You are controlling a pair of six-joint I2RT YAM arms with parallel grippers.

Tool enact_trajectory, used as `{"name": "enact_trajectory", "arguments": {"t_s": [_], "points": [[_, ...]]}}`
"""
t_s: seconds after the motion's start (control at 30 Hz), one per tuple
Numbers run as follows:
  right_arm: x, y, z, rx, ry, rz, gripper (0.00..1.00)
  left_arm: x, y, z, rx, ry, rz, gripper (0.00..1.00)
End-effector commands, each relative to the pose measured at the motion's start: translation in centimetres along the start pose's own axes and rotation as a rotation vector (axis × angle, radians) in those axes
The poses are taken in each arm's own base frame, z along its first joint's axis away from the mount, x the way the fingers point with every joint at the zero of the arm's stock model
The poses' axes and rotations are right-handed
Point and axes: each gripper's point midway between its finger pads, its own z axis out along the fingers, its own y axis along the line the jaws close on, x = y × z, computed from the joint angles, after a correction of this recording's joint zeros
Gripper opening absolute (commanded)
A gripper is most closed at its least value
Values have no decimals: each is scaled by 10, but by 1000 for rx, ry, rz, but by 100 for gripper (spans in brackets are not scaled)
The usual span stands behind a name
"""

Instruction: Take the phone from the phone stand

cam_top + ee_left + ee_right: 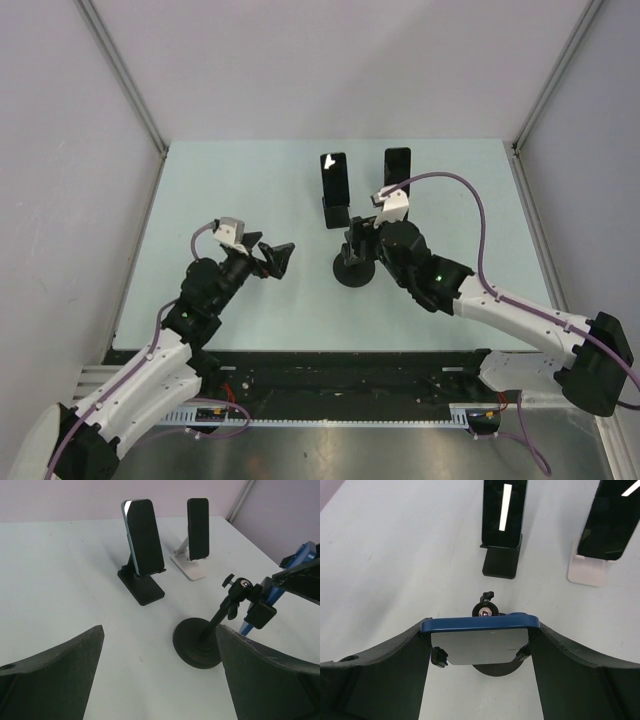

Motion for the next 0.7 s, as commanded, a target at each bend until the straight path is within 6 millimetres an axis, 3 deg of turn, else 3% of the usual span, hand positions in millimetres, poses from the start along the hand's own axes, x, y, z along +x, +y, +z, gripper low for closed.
{"name": "enact_trajectory", "arguments": {"t_s": [0.0,0.17,0.4,0.5,0.57,0.6,0.67], "points": [[-46,-10,-6,130,-159,63,0,-22,-25,4,106,-35,43,100],[-28,-14,-15,216,-108,7,0,-17,-31,7,134,-10,57,100],[-28,-7,-19,244,-94,-22,0,-19,-45,9,163,7,51,100],[-35,-3,-20,223,-103,-14,12,-22,-52,9,164,5,65,100],[-40,1,-23,198,-114,-3,28,-21,-55,10,165,12,74,100],[-42,3,-24,189,-118,1,41,-22,-61,10,179,14,73,100],[-49,6,-28,161,-128,10,53,-20,-66,10,191,28,69,100]]}}
